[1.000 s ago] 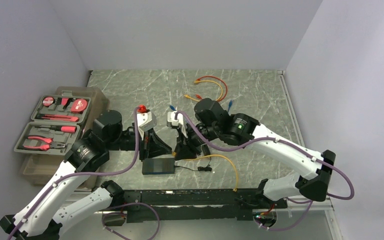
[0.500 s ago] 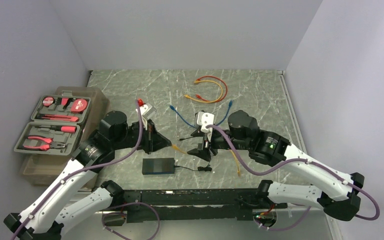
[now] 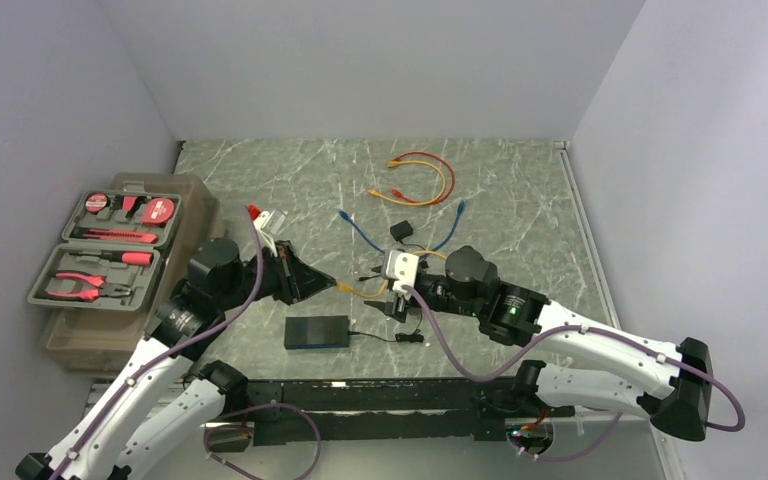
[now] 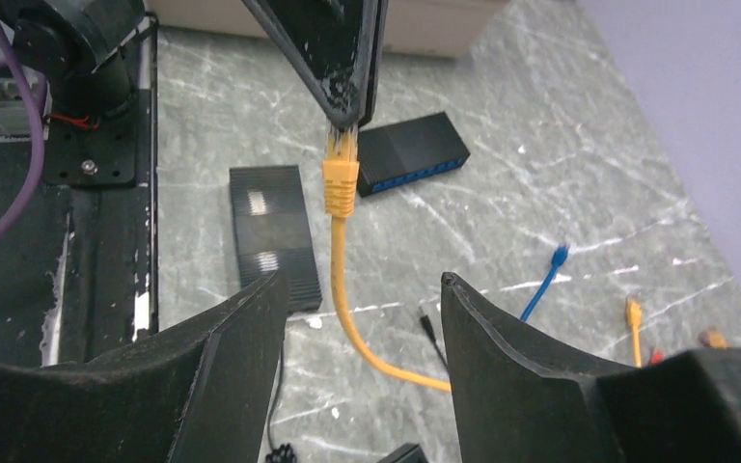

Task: Insert the plug into the switch port
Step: Pick up the connector from the center of the board.

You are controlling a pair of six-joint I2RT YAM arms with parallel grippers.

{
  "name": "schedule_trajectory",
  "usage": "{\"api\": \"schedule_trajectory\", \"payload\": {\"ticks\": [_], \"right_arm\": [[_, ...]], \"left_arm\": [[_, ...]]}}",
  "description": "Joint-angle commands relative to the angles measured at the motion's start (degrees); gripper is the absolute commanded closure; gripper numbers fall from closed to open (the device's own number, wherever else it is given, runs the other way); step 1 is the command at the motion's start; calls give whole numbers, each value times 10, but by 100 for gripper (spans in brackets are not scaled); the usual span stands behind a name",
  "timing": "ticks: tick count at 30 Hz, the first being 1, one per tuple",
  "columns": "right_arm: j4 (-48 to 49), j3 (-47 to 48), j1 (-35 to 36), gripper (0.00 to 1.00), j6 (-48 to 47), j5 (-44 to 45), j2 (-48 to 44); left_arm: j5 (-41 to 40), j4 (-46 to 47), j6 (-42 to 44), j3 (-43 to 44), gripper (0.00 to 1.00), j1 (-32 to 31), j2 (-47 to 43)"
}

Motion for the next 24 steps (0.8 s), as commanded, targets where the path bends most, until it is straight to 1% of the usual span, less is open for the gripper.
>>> {"api": "schedule_trajectory", "payload": {"ticks": [1,4,8,11,16,24], "right_arm": [[124,-3,6,40,-32,-29,2],[141,-2,9,41,-30,-31,16],[157,-1,17,46,-28,-40,31],[156,1,27,49,-32,-42,41],[151,4,42,54,-40,-24,52],[156,-4,52,57,-33,11,68]], "left_arm": [[-3,64,-65,-26,100,4,-25],[-3,80,-88,-47,100,4,-36],[-9,87,-100,-64,100,4,-44],[-15,98,-118,-78,100,4,-52],[-28,101,-139,-90,100,4,-62],[-38,112,-159,-106,100,4,-82]]}}
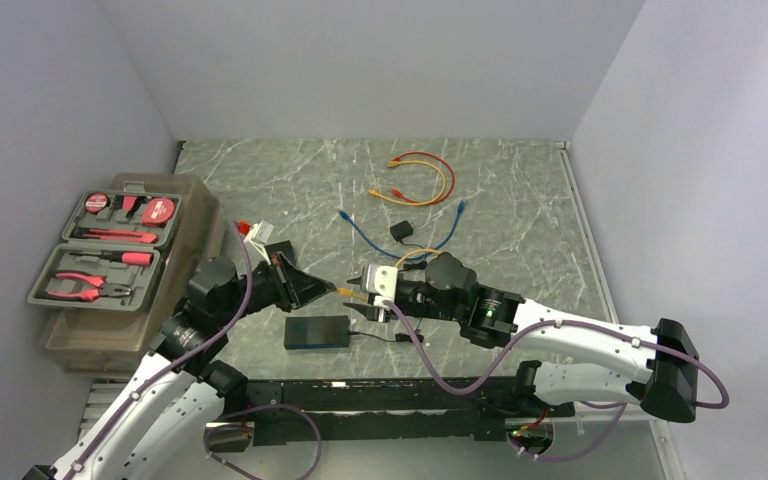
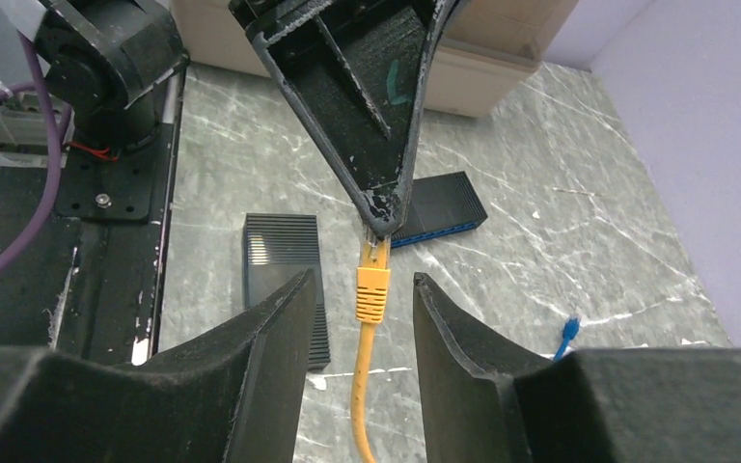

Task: Insert the plug into the switch port
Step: Pick up the connector from the center of the board.

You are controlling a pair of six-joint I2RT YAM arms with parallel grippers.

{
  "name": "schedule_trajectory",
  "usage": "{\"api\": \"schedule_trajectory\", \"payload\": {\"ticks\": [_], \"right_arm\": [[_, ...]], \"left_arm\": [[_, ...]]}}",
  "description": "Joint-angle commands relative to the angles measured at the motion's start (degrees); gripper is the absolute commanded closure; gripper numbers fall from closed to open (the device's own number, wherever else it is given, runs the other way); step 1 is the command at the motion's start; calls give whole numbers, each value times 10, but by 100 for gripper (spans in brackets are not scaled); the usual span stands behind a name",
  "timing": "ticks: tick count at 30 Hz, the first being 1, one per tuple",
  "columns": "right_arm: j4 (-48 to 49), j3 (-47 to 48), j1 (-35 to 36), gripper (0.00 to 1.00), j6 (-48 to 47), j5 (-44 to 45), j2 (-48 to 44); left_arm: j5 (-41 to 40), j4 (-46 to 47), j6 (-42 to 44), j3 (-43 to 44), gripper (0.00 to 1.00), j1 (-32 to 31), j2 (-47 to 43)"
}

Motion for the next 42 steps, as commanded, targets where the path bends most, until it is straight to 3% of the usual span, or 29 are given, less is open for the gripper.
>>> {"api": "schedule_trajectory", "payload": {"ticks": [1,28,42], "right_arm": [[42,0,6,58,0,26,3],[44,-19,17,64,0,55,17],[46,-16,18,79,-2,57,23]], "left_arm": [[-8,38,-22,-8,100,2,-11],[-7,42,-36,-12,100,2,-19],[-1,47,-39,-13,100,2,-17]]}}
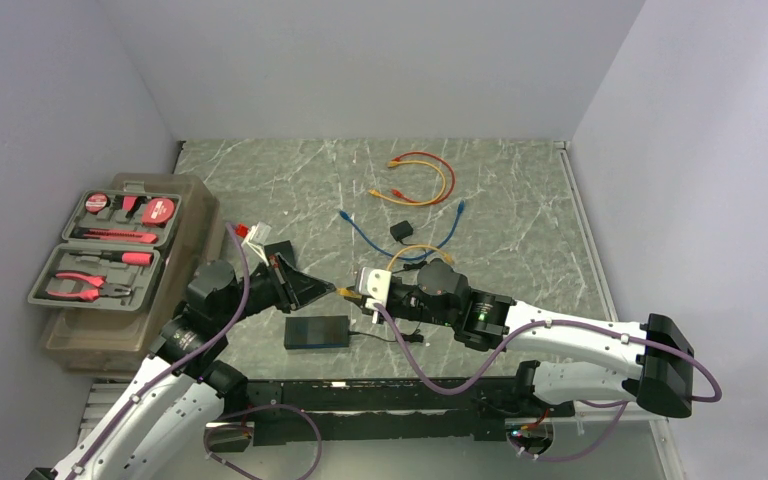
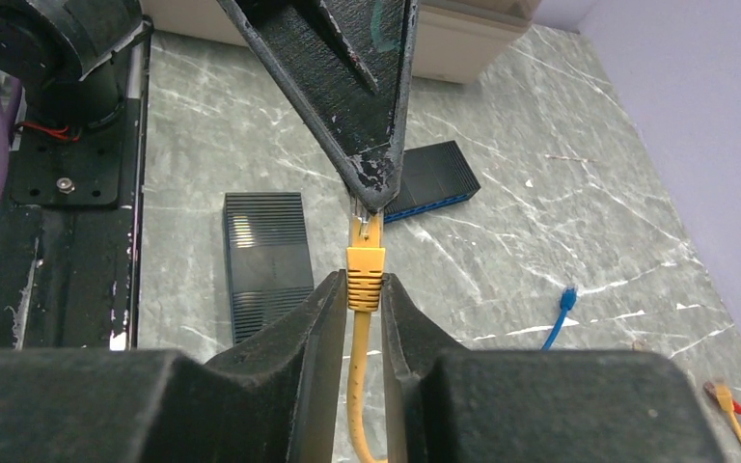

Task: Insert the plug into the switch port
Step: Pick up the connector from the center of the board.

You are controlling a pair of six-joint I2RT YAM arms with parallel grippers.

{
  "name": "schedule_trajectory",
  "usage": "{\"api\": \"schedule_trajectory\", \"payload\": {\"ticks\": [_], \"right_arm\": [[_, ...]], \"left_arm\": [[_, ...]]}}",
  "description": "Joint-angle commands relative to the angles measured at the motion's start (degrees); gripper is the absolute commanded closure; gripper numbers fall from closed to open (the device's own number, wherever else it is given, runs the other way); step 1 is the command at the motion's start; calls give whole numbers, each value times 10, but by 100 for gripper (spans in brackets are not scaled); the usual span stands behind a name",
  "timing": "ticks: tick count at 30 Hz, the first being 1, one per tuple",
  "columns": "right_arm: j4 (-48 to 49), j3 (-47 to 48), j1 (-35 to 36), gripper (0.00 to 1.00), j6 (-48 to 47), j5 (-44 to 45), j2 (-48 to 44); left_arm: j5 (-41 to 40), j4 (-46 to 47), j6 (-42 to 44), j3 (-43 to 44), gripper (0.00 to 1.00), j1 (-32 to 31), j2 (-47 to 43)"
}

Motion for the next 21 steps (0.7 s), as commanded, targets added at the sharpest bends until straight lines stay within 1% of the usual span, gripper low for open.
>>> {"api": "schedule_trajectory", "payload": {"ticks": [1,3,10,11,13,18,19,20,21], "right_arm": [[26,4,3,80,-2,6,0],[25,3,4,84,-3,4,1],[22,7,5,91,-5,2,5],[21,9,5,93,-6,2,6],[19,11,7,100,-8,2,7],[13,13,7,100,-9,6,9],[13,13,7,100,-8,8,8],[12,13,7,100,-7,9,6],[9,13,8,100,-6,11,4]], "left_arm": [[3,33,-6,3,100,2,-3],[4,33,-7,3,100,2,-3],[8,35,-8,9,100,3,-4],[9,36,-8,9,100,2,-3],[12,40,-10,8,100,2,-1],[20,49,-11,4,100,2,3],[19,47,-9,5,92,3,3],[17,45,-8,6,79,3,2],[13,41,-5,7,71,2,0]]}}
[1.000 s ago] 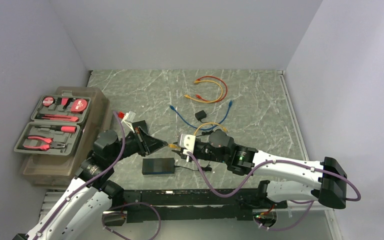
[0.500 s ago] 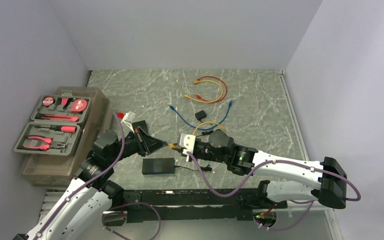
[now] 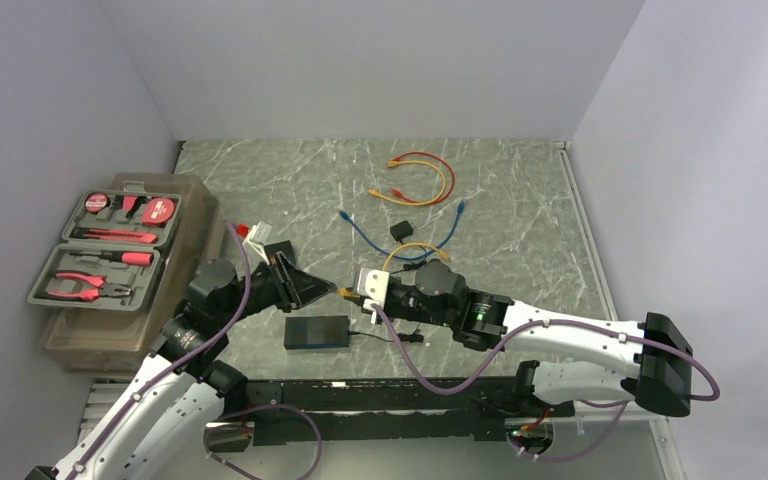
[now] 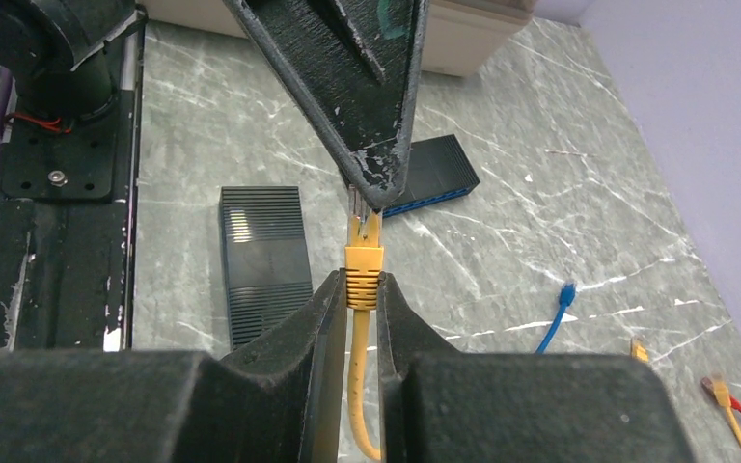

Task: Insert the plug into the switch port
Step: Pick up the connector from the center of the board.

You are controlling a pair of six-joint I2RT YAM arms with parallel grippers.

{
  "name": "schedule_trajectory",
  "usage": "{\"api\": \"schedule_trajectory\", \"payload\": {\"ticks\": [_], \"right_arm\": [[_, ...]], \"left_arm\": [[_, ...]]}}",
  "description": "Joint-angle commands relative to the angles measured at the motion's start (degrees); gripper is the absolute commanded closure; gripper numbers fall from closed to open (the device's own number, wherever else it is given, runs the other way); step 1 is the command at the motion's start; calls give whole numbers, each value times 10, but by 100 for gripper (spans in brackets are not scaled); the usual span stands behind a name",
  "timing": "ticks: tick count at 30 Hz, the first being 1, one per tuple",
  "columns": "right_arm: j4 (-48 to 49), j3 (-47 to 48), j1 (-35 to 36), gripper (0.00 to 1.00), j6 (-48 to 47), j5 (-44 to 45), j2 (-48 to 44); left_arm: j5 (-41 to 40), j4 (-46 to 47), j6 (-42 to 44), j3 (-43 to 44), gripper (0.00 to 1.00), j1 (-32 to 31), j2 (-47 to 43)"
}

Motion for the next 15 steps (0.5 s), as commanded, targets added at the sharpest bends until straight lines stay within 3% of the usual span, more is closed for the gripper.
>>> {"api": "schedule_trajectory", "payload": {"ticks": [1,3,8,15], "right_arm": [[4,14,7,100,2,4,-3],[-7,15,6,100,5,7,-8],[-21,-4,7,100,16,12,-43],[-102,-21,7,100,39,-26,-82]], "left_arm": [[6,36,4,10,64,1,-7],[-10,17,22,23,48,1,-11],[-86,-67,92,71,25,1,-15],[-176,-125,159,62,17,1,6]]}}
